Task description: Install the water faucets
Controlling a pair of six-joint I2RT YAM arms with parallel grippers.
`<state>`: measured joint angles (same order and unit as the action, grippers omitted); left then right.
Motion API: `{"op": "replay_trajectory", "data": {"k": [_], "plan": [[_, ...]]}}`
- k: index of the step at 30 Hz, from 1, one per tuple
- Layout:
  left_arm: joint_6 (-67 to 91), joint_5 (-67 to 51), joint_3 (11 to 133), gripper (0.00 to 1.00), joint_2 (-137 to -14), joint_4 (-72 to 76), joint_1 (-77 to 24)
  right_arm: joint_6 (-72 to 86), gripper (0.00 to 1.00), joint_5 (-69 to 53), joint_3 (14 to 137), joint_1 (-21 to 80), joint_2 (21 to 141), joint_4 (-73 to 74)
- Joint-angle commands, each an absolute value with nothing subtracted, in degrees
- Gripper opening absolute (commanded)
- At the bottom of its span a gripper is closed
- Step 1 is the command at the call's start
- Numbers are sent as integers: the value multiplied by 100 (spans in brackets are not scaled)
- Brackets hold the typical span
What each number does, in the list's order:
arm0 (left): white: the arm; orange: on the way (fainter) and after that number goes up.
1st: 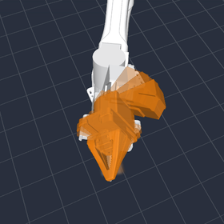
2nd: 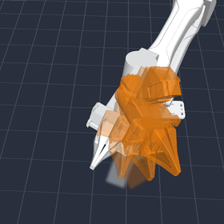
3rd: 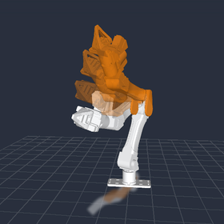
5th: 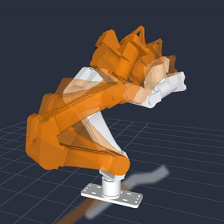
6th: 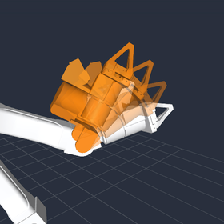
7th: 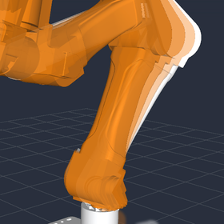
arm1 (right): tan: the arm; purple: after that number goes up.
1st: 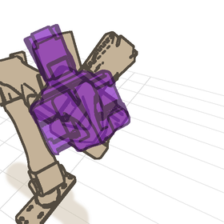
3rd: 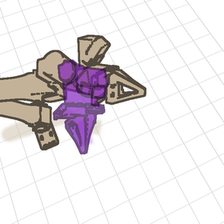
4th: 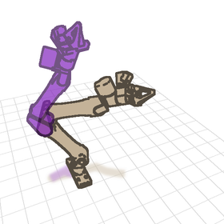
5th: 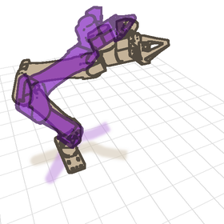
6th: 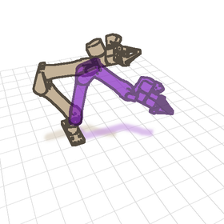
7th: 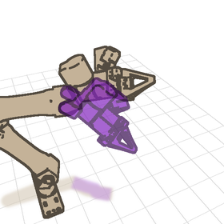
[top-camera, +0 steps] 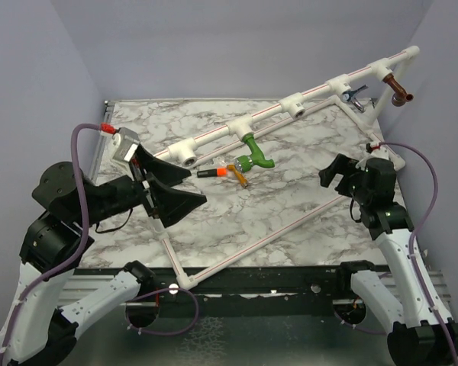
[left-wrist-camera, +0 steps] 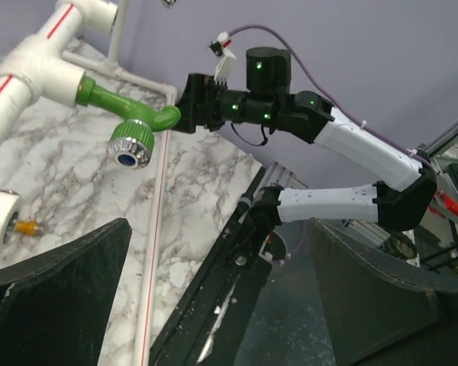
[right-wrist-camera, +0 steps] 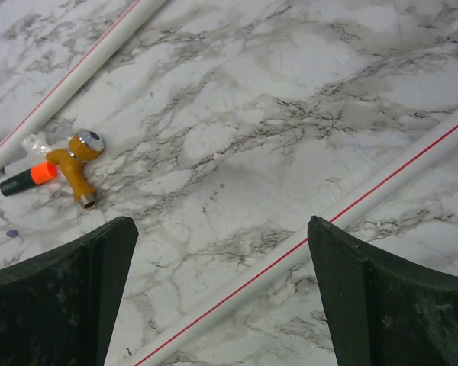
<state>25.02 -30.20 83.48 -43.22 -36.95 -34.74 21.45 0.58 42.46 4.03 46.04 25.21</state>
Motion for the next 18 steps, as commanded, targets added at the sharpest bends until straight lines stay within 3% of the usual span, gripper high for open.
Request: {"op": "replay_trajectory", "data": {"k": [1, 9, 18], "plan": [[2900, -3089, 8085, 99, -4523, -4241, -3507, 2135, 100, -487, 4347, 396, 4349, 2617], [2879, -1802, 7784, 99, -4728, -4679, -3507, 2140, 100, -1640, 4754, 396, 4190, 2803], [2587, -504, 7706, 99, -5019, -4721, -3507, 2180, 97, -2391, 4230, 396, 4044, 2456]]}}
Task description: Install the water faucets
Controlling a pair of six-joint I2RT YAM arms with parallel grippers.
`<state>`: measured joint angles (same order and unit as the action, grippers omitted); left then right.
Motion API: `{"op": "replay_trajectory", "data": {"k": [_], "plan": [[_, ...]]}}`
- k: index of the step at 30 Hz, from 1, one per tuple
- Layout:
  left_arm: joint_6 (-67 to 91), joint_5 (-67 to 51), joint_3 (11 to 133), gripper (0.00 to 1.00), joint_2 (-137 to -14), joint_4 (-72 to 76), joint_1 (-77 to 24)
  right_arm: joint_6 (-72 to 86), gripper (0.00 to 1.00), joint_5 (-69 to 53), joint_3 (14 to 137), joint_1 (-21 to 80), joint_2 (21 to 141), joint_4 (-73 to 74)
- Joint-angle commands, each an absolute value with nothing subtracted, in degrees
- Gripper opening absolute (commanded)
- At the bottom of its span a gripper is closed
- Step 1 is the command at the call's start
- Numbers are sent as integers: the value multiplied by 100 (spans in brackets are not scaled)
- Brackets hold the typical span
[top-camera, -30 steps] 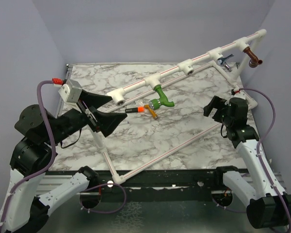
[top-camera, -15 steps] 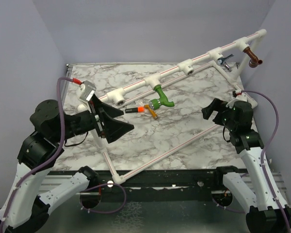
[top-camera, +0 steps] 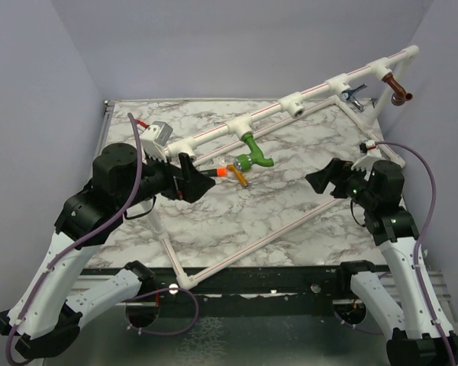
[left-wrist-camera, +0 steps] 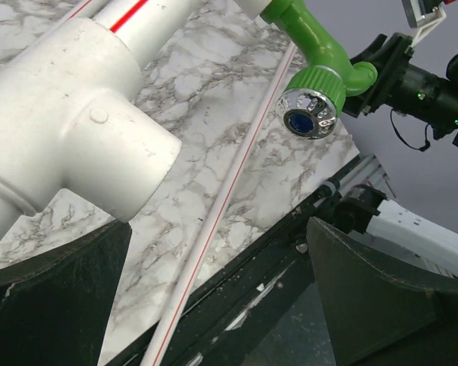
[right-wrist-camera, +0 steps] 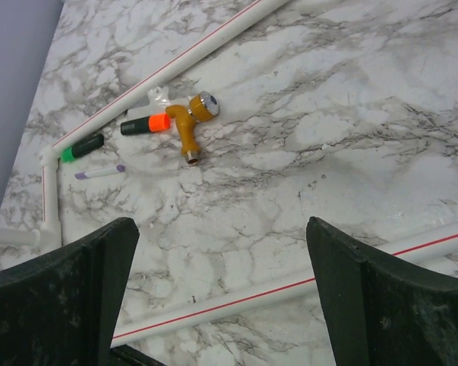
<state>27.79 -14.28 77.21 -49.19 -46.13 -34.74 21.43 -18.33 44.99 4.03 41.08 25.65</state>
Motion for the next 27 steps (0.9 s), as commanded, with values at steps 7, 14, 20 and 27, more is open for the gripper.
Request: {"op": "replay_trajectory", "data": {"k": [7, 14, 20, 27], "plan": [[2136, 252, 7847, 99, -5313, -4626, -3507, 2393, 94, -2805, 3808, 415, 4180, 1946], [1628, 672, 7857, 99, -5627, -4198, -3499, 2559, 91, -2746, 3522, 772, 4595, 1342], [1276, 1054, 8015, 99, -6021, -3963, -3453, 2647, 91, -1414, 3556, 2183, 5303, 867], [1035, 949, 7857, 99, -6177, -3697, -3038, 2695, 91, -389, 3896, 3066, 6627, 95]]}}
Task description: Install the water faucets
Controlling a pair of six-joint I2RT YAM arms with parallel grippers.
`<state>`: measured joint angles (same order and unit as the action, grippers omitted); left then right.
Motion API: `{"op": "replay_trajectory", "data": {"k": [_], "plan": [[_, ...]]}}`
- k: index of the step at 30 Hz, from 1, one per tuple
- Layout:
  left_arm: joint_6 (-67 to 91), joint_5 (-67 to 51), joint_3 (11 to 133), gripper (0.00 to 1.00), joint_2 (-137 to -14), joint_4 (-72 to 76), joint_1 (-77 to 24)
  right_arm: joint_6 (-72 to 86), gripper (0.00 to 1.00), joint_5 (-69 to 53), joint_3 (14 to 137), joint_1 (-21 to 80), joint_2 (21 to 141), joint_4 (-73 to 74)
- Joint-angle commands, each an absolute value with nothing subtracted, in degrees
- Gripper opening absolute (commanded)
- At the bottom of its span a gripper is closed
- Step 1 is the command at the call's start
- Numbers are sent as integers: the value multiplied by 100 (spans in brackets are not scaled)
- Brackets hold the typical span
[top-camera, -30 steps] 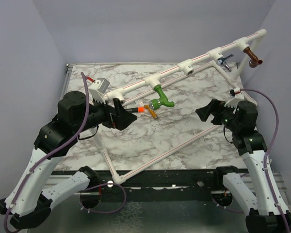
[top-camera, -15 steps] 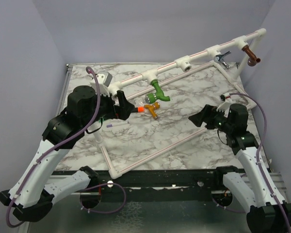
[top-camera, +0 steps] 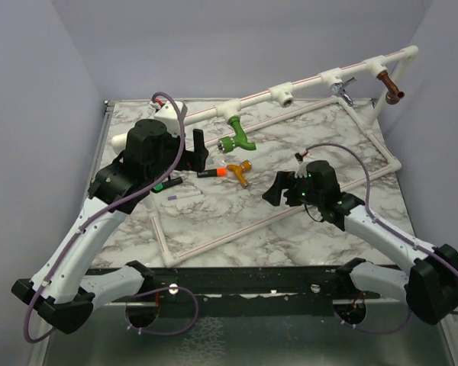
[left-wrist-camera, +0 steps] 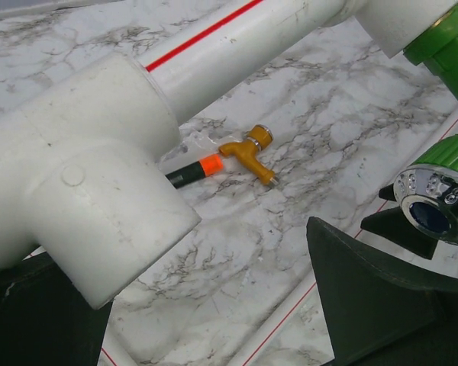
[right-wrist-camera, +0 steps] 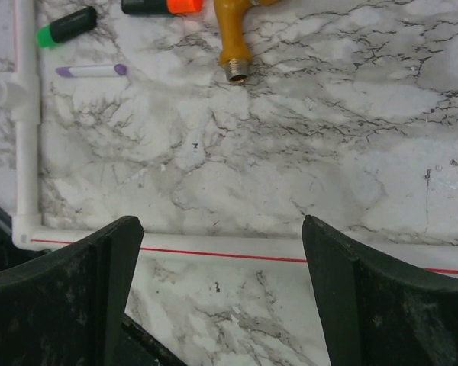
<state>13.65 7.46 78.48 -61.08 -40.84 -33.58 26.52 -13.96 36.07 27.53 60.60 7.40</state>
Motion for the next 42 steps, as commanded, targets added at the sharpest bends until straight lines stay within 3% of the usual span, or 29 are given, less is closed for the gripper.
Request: {"op": "replay_trajectory", "data": {"k": [1, 5, 17, 42], "plan": [[1021, 771, 7827, 99, -6200, -3651, -2889, 2653, 91, -272, 3999, 3142, 6843, 54], [1037, 19, 7665, 99, -6198, -3459, -2351, 2529, 91, -33, 4405, 3294, 7678, -339], [1293, -897, 7309, 99, -5731, -3877, -2320, 2200, 86, 207, 5712, 3542, 9585, -712], [1670, -1516, 6820, 99, -4269, -4547, -2320, 1210, 56, 751, 7200, 3929, 11547, 272]]}}
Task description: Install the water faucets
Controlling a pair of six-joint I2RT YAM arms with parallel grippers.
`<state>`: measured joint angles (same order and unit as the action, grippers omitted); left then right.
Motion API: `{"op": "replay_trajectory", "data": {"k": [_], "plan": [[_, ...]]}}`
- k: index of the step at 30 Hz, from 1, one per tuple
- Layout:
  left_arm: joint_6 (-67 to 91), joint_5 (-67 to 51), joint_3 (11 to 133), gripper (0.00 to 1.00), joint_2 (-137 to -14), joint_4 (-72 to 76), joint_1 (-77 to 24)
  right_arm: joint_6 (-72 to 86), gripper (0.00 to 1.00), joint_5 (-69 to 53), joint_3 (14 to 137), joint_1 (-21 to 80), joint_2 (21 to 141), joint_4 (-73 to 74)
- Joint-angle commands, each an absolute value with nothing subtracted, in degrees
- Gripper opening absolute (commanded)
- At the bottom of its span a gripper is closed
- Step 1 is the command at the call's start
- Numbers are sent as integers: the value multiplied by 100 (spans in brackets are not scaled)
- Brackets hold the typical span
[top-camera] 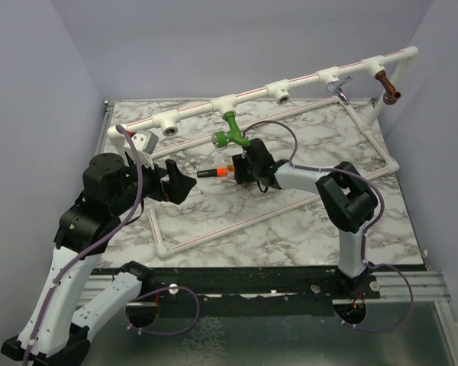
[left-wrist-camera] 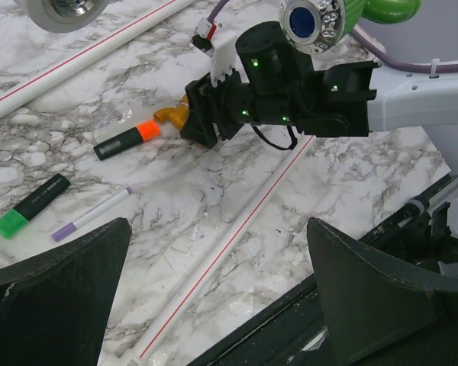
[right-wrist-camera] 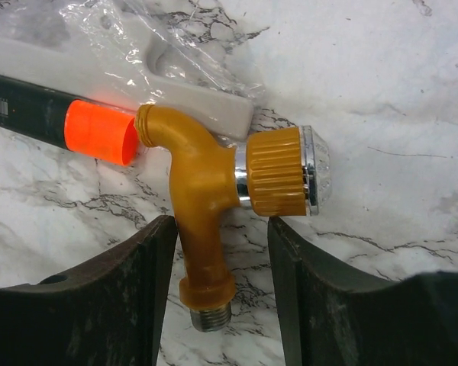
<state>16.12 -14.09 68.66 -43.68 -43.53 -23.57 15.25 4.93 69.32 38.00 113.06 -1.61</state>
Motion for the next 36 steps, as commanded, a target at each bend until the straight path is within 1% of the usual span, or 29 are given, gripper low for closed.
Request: {"op": "replay_trajectory", "data": {"k": [1, 3, 8, 10, 12, 15, 16, 21, 27, 32, 36], "plan": [[1670, -1506, 6828, 99, -4271, -4559, -2325, 1166, 54, 802, 7233, 3949, 11578, 313], [1659, -1476, 6829, 99, -4249, -4586, -2323, 1066, 51, 905, 7283, 3987, 11624, 424], [1620, -1416, 6821, 99, -4210, -4649, -2320, 803, 49, 1256, 7321, 4090, 11709, 698], [1610, -1407, 6812, 99, -4212, -4652, -2320, 739, 45, 1308, 7345, 4112, 11760, 808], [1592, -1378, 6812, 99, -4212, -4656, -2320, 720, 35, 1317, 7356, 4118, 11793, 905], [1589, -1309, 6803, 99, -4182, -4673, -2320, 721, 8, 1297, 7319, 4118, 11759, 965], [1583, -1261, 6803, 99, -4175, -4682, -2320, 721, 2, 1281, 7302, 4122, 11734, 986], [1541, -983, 6803, 99, -4128, -4720, -2320, 721, 1, 1207, 7127, 4122, 11476, 976], [1601, -736, 6773, 99, -4049, -4720, -2321, 837, 0, 992, 6699, 4122, 10703, 809], [1695, -819, 6656, 99, -4037, -4724, -2325, 971, 0, 538, 5991, 4129, 9767, 465], [1810, -923, 6531, 99, -3994, -4709, -2320, 919, 0, 145, 5182, 4143, 8947, -165]]}}
